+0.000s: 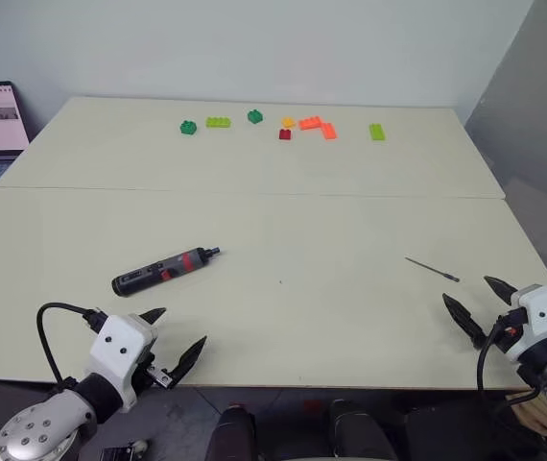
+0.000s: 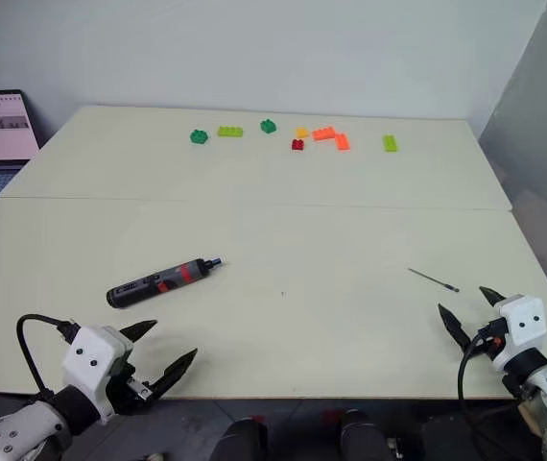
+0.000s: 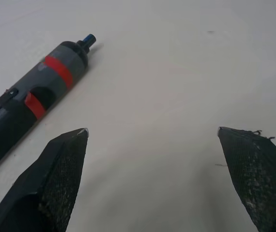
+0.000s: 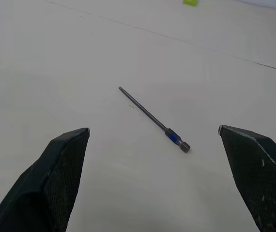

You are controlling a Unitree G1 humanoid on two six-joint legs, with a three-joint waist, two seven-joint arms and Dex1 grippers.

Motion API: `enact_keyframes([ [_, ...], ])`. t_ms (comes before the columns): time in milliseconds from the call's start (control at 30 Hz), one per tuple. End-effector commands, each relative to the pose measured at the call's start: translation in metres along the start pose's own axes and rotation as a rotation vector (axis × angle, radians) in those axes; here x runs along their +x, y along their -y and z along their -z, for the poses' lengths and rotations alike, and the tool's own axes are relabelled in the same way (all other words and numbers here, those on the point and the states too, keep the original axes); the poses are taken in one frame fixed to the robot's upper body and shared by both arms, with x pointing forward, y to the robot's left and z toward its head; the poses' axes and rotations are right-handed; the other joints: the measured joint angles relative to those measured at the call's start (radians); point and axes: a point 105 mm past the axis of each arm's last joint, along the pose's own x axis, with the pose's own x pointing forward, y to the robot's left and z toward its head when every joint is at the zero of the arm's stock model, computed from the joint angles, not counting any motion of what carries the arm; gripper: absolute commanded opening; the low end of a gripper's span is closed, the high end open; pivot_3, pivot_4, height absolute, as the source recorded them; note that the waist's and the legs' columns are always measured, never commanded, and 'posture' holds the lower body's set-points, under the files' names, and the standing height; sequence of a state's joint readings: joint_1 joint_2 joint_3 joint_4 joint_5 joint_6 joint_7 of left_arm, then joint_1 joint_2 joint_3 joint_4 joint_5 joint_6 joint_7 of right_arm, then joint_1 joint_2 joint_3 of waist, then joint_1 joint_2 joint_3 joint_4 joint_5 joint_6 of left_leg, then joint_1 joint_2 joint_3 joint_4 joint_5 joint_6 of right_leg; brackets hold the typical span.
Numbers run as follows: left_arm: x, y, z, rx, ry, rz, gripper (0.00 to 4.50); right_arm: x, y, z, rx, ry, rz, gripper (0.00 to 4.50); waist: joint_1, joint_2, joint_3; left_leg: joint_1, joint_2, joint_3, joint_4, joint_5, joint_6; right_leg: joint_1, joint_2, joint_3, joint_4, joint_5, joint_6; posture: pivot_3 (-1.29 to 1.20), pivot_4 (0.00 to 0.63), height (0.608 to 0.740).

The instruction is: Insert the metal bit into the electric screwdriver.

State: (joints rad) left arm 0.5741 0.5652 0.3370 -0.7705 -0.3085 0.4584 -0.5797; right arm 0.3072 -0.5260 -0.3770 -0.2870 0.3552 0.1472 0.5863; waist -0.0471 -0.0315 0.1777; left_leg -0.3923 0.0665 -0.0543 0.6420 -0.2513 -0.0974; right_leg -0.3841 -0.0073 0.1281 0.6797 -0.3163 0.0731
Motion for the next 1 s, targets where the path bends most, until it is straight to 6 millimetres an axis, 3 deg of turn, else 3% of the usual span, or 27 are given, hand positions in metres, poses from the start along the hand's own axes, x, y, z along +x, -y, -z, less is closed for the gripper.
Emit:
enact_keyframes([
  [33, 0.001, 0.002, -0.011, -0.011, 0.048, 0.025, 4.48, -0.001, -0.005, -0.008, -0.012, 0.032, -0.006, 4.5, 0.0, 0.0, 0.0, 0.0, 0.0, 0.0, 0.0, 0.0, 0.0, 0.0, 0.0, 0.0, 0.0, 0.0, 0.0, 0.0, 0.15, 0.74],
  [233, -0.003, -0.003, -0.012, 0.031, 0.028, 0.062, 4.48, -0.001, -0.003, -0.005, -0.023, 0.044, -0.02, 4.5, -0.001, 0.0, 0.0, 0.0, 0.0, 0.0, 0.0, 0.0, 0.0, 0.0, 0.0, 0.0, 0.0, 0.0, 0.0, 0.0, 0.15, 0.74],
  [367, -0.008, -0.021, -0.009, 0.109, -0.059, 0.145, 4.48, 0.003, -0.01, -0.012, -0.065, 0.072, -0.104, 4.5, -0.002, 0.001, 0.0, 0.001, 0.0, 0.0, 0.0, 0.0, 0.0, 0.0, 0.0, 0.0, 0.0, 0.0, 0.0, 0.0, 0.15, 0.74],
  [500, -0.012, -0.048, -0.02, 0.137, -0.123, 0.219, 4.48, 0.01, -0.025, -0.031, -0.109, 0.119, -0.223, 4.5, -0.002, 0.001, 0.001, 0.0, 0.0, 0.0, 0.0, 0.0, 0.0, -0.001, 0.0, -0.001, 0.0, 0.0, 0.0, 0.0, 0.15, 0.74],
  [667, -0.016, -0.063, -0.043, 0.221, -0.182, 0.369, 4.48, 0.01, -0.052, -0.049, -0.179, 0.127, -0.434, 4.5, -0.004, 0.002, 0.002, -0.002, 0.0, 0.0, -0.002, 0.0, 0.0, -0.003, 0.0, -0.001, 0.0, 0.0, -0.001, 0.0, 0.15, 0.74],
  [800, -0.006, -0.078, -0.059, 0.279, -0.199, 0.42, 4.48, 0.003, -0.075, -0.059, -0.232, 0.089, -0.626, 4.5, -0.003, 0.002, 0.003, -0.002, 0.0, -0.001, -0.002, 0.0, 0.0, -0.003, 0.0, -0.002, 0.001, 0.0, 0.0, 0.0, 0.15, 0.74],
  [1000, 0.028, -0.092, -0.072, 0.349, -0.235, 0.428, 4.48, -0.008, -0.096, -0.076, -0.29, 0.051, -0.818, 4.5, -0.004, 0.002, 0.004, -0.003, 0.0, -0.001, -0.001, 0.0, 0.0, -0.003, 0.0, -0.002, 0.0, 0.002, 0.004, 0.0, 0.15, 0.74],
])
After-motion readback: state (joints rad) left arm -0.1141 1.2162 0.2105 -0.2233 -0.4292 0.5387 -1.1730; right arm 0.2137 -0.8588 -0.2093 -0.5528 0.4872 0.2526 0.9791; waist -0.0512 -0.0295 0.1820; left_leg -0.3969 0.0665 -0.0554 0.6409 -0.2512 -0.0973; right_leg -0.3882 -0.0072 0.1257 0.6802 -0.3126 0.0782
